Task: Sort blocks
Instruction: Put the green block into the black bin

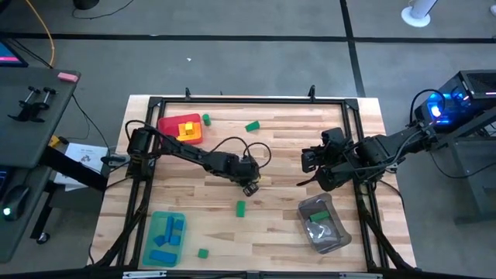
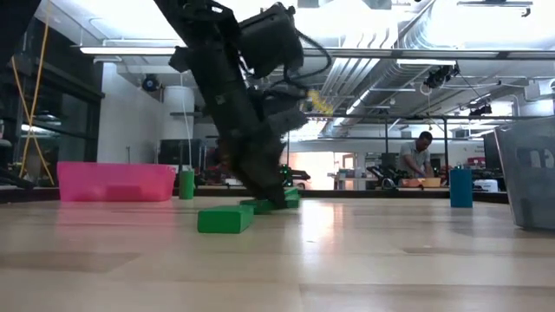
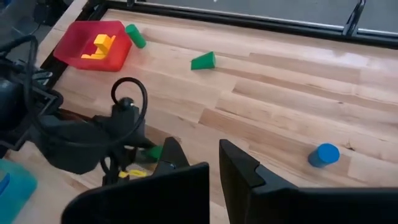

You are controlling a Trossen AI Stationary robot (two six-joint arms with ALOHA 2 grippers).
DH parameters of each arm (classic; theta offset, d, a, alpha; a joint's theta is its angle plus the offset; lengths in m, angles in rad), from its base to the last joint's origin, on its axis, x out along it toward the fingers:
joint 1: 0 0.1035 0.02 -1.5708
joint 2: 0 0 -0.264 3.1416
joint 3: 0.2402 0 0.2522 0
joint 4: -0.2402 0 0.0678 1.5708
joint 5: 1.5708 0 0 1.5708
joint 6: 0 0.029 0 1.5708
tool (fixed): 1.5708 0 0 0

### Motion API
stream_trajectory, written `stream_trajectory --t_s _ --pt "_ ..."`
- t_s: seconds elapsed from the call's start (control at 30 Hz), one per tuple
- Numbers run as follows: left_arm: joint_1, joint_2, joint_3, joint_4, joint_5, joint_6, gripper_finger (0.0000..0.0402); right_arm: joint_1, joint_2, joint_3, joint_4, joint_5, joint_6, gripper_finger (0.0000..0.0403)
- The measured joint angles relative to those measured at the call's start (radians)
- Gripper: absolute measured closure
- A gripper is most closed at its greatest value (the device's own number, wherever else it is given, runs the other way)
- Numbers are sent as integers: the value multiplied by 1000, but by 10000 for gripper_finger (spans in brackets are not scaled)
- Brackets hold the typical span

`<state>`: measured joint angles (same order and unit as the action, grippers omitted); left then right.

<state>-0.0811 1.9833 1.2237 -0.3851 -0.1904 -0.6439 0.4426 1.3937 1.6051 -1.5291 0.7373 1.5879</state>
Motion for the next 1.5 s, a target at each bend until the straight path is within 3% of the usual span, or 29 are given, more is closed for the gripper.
stream_trajectory --t_s 0.07,0.2,0.3,0.4,0.67,0.87,1.1,1.37,1.5 --pt "8 -37 -5 98 27 84 351 0 0 0 5 17 0 402" --pt "23 -132 6 497 116 214 351 0 -5 10 49 104 0 402" --pt "23 -127 2 757 194 260 351 0 -20 38 73 180 -6 402" --pt "13 -88 38 872 210 270 351 0 -27 80 93 235 -50 402" --pt "-55 150 227 853 300 205 351 -4 -27 178 171 280 -221 402" --pt "-113 323 444 888 389 177 351 -4 -27 181 202 290 -237 402" --pt "-151 460 616 910 327 264 279 -4 -24 181 228 272 -235 402" --pt "-133 452 643 851 261 356 176 -4 -24 180 233 253 -246 402" --pt "-75 339 643 498 401 377 159 -4 -24 180 233 242 -276 402"
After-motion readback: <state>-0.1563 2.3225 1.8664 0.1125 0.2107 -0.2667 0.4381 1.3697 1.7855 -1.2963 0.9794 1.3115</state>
